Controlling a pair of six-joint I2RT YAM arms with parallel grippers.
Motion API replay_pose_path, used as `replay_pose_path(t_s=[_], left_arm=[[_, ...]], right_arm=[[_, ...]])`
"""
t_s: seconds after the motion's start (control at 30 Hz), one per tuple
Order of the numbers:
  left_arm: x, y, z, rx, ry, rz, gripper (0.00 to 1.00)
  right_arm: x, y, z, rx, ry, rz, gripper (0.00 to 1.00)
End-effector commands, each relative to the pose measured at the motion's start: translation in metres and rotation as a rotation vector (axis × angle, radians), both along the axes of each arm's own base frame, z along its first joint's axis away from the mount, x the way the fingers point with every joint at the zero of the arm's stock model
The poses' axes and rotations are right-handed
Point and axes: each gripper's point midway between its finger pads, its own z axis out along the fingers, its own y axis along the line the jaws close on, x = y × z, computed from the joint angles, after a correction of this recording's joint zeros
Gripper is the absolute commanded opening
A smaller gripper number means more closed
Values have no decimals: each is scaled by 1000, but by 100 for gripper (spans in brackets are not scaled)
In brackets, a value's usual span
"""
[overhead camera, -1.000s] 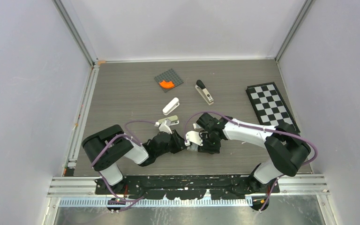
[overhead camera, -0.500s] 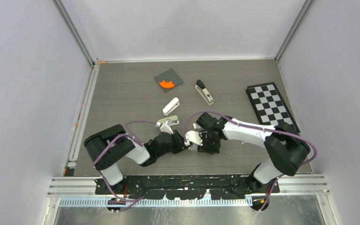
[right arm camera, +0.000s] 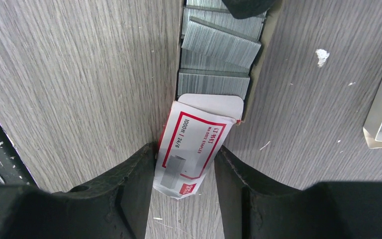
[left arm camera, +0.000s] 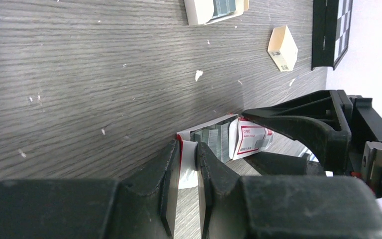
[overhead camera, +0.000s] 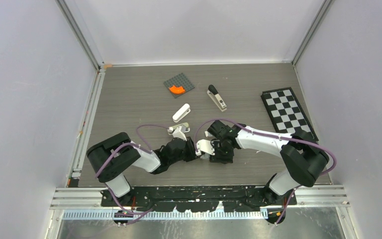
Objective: Unload the staples from the stapler
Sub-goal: Close the staple box at the center of the board.
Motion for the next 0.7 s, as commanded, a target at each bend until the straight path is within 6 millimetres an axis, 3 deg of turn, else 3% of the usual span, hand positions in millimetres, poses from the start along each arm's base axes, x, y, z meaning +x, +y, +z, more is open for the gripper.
replay_pose_path(t_s=[0.0,0.2,0.67], left_arm=[[-11,23,-24,156,21,-17,20],[-9,34,-21,163,13,12,20],[-11,24,-17,145,15,-61,20]], right_arm=[[23,2,-13,-21,-111,49,52],[22,0,-13,-29,-106,49,52],[24,1,-13,-25,-117,45,56]])
